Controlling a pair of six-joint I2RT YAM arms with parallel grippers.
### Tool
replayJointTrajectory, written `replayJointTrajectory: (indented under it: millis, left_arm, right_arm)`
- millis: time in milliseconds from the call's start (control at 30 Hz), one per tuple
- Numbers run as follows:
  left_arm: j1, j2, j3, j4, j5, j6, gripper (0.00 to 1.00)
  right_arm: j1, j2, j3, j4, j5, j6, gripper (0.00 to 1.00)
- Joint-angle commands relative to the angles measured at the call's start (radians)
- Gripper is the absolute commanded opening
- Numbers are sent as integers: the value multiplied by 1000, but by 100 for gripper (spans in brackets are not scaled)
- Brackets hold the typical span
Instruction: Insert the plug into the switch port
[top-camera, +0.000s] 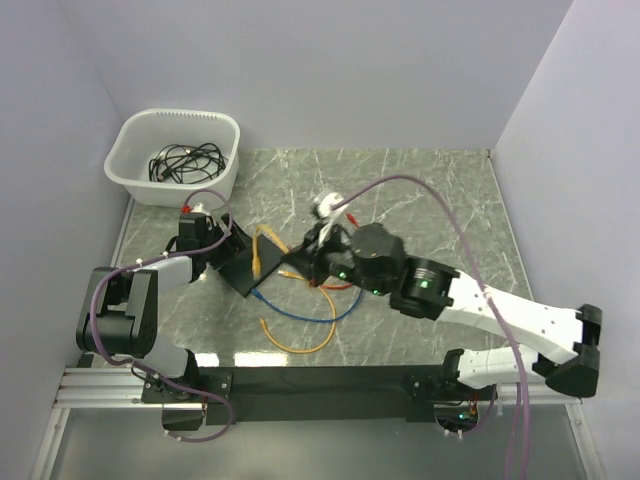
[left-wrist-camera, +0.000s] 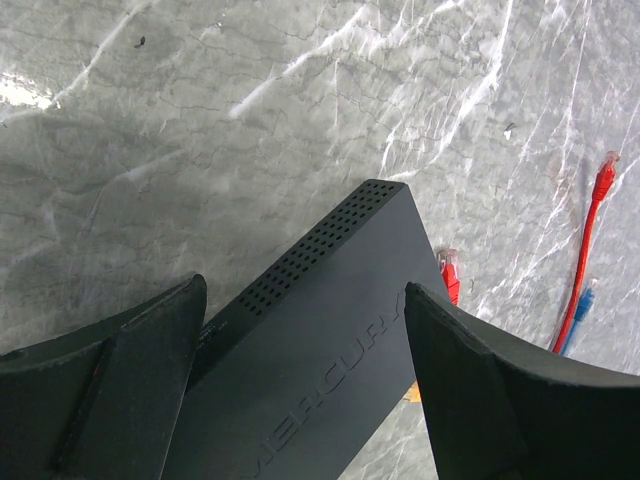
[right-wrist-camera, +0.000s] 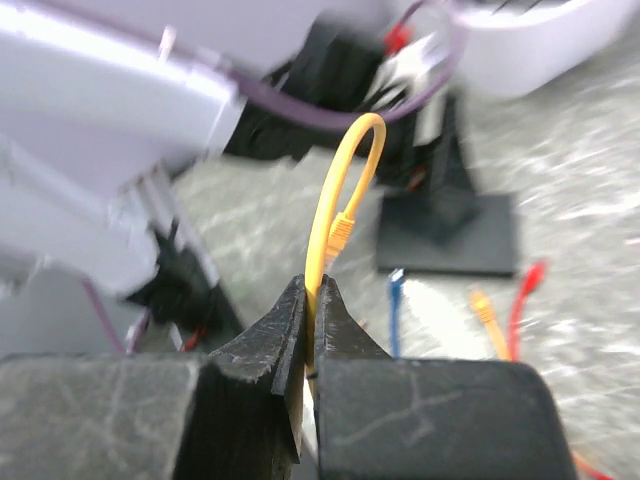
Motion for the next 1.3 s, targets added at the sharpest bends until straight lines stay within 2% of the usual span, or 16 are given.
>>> replayJointTrajectory:
  millis: [0, 100, 300, 433, 633, 767, 1067, 1267]
  left_arm:
    - [7, 5, -9, -19, -10, 21, 87]
    - [6, -32, -34, -3, -14, 7, 86]
    - [-6, -243, -138, 116, 32, -36, 87]
    - [-15, -418, -204, 208, 73, -63, 89]
    - [-40, -582, -282, 323, 113, -54, 89]
    - [-75, -621, -357, 481, 206, -91, 86]
    - [-229, -590, -460, 851, 263, -160, 81]
    - [-298, -566, -445, 915, 277, -152, 75]
  right_arm:
    - [-44, -69, 52, -36, 72, 8, 0]
    - [-104, -111, 26, -48, 89, 34, 0]
    - [-268, -192, -124, 18, 7, 121, 0]
    - [-302, -215, -169, 50, -7, 137, 0]
    - [-310, -203, -178, 55, -21, 134, 0]
    - [-313, -212, -197, 84, -44, 146, 0]
    - [-315, -223, -223, 114, -87, 174, 0]
    - [-313, -238, -241, 136, -136, 194, 0]
